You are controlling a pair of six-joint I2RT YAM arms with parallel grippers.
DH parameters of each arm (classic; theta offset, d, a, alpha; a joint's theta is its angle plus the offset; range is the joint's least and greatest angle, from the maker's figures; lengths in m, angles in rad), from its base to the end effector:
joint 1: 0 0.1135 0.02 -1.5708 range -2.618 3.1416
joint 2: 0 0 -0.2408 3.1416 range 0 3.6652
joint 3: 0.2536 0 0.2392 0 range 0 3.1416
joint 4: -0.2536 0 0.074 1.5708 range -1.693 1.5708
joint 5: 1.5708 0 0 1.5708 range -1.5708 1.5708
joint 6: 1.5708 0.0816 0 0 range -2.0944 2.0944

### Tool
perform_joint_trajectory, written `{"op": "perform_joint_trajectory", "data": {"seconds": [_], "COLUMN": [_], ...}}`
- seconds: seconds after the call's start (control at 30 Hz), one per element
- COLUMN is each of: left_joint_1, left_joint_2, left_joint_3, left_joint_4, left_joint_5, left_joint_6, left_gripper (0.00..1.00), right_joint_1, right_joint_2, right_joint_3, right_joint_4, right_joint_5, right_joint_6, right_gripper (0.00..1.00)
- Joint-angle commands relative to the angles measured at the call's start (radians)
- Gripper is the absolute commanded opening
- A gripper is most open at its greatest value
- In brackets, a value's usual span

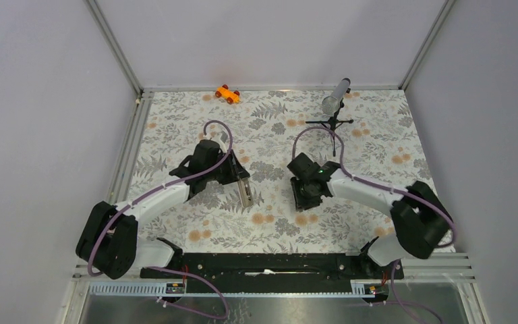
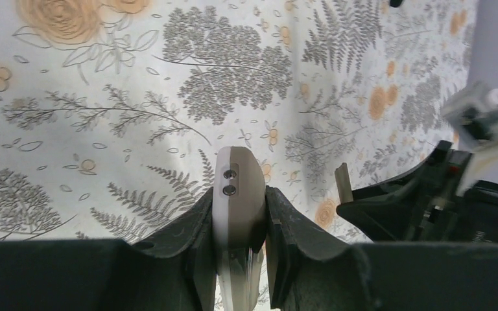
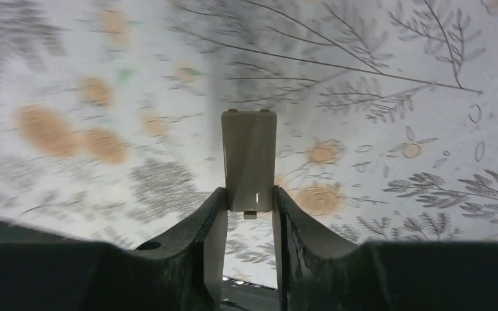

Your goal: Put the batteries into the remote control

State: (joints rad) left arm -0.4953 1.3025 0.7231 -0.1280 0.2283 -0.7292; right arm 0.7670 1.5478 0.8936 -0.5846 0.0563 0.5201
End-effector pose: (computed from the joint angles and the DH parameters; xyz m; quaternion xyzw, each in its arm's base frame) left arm 0.2547 -0.1586 0.1694 -0.0579 0.9017 -0.3236 0.2807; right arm 0.2087 0.1948 0.1140 -0.1168 0.9789 0.0769 0.1488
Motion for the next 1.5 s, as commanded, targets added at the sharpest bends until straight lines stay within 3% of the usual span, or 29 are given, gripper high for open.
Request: {"op": "perform_joint_trajectory", "data": {"seconds": [0.0, 0.1, 0.27, 0.5, 1.0, 1.47], "left_joint_1": [0.004, -0.003, -0.051, -0.096, -0.106, -0.106], "left_joint_2": [-0.054, -0.06, -0.075, -0.078, -0.064, -0.061], "left_joint_3": [-0.045, -0.067, -0.076, -0.064, -0.042, -0.047], "left_joint_4": [0.274, 0.389, 0.488, 0.509, 0.497, 0.507], "left_joint_5": [0.118, 0.173, 0.151, 0.083, 0.084, 0.141], "left_joint_6": [0.011, -0.004, -0.03, -0.059, -0.047, -0.042], "left_gripper": [0.0, 0.0, 0.0, 0.0, 0.0, 0.0], "right_joint_1": [0.011, 0.014, 0.042, 0.098, 0.101, 0.101], "right_joint_2": [-0.207, -0.32, -0.372, -0.296, -0.192, -0.136], "right_joint_3": [-0.006, -0.053, -0.024, 0.125, 0.21, 0.257], "right_joint_4": [0.135, 0.273, 0.334, 0.219, 0.146, 0.164], "right_joint_5": [-0.177, -0.332, -0.399, -0.322, -0.182, -0.204], "right_joint_6": [-0.032, -0.054, -0.082, -0.138, -0.07, -0.078], "right_gripper": [0.26, 0.26, 0.26, 0.26, 0.25, 0.25]}}
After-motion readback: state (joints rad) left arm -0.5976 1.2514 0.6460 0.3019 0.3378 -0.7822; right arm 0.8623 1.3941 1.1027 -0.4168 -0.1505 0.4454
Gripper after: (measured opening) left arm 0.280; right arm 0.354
